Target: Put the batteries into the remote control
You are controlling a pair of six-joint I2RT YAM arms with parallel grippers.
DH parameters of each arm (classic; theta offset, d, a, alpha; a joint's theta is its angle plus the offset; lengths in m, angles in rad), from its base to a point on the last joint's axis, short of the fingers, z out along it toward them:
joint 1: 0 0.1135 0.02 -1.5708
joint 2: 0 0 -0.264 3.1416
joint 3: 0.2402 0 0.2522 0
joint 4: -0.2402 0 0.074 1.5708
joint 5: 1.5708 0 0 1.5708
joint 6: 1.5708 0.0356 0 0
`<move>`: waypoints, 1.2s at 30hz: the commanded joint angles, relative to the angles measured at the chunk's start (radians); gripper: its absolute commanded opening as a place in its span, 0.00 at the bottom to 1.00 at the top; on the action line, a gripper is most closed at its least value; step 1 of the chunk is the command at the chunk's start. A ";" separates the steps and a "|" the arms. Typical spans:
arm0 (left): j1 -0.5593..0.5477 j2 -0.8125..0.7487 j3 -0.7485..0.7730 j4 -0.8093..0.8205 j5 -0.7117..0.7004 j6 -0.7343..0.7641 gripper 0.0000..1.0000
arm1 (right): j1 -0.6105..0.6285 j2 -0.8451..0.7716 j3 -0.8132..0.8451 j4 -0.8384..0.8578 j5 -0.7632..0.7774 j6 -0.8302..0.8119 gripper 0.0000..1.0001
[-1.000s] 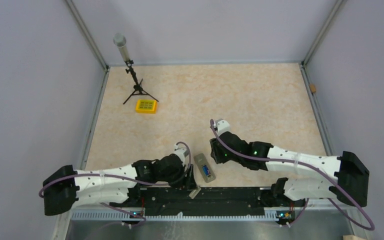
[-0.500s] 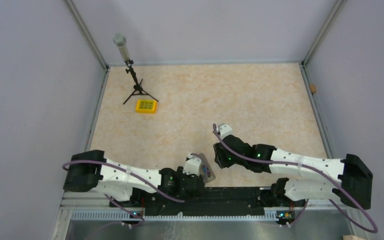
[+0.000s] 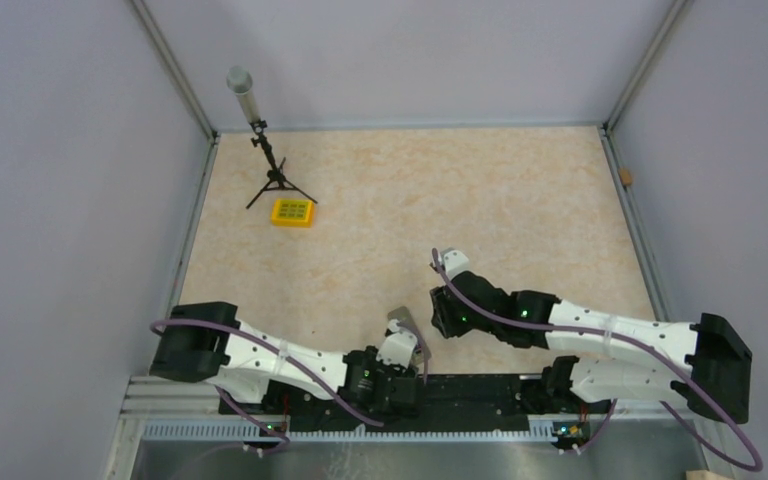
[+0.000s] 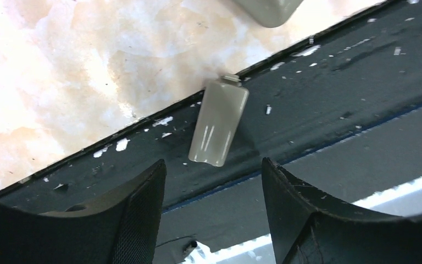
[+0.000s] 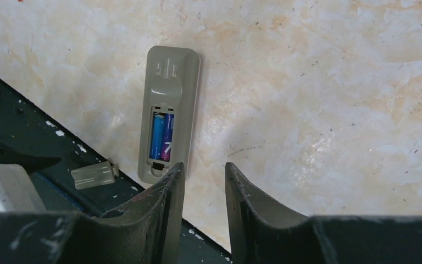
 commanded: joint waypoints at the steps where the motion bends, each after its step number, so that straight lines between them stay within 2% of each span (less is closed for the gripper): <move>1: -0.006 0.044 0.030 -0.066 -0.054 -0.049 0.65 | -0.008 -0.028 -0.016 0.014 -0.003 0.009 0.33; 5: -0.005 0.076 0.035 -0.071 -0.077 -0.042 0.65 | -0.007 -0.030 -0.030 0.024 -0.006 0.018 0.32; 12: -0.003 0.103 0.029 -0.007 -0.051 -0.004 0.57 | -0.008 -0.031 -0.040 0.031 -0.008 0.028 0.30; 27: 0.015 0.104 -0.046 0.103 -0.015 0.020 0.29 | -0.007 -0.024 -0.025 0.020 -0.015 0.024 0.26; 32: 0.015 0.065 -0.068 0.126 -0.022 0.050 0.16 | -0.008 -0.050 -0.011 0.022 -0.081 -0.035 0.25; 36: 0.016 0.032 -0.063 0.124 -0.034 0.115 0.12 | -0.007 -0.090 0.001 0.022 -0.131 -0.101 0.26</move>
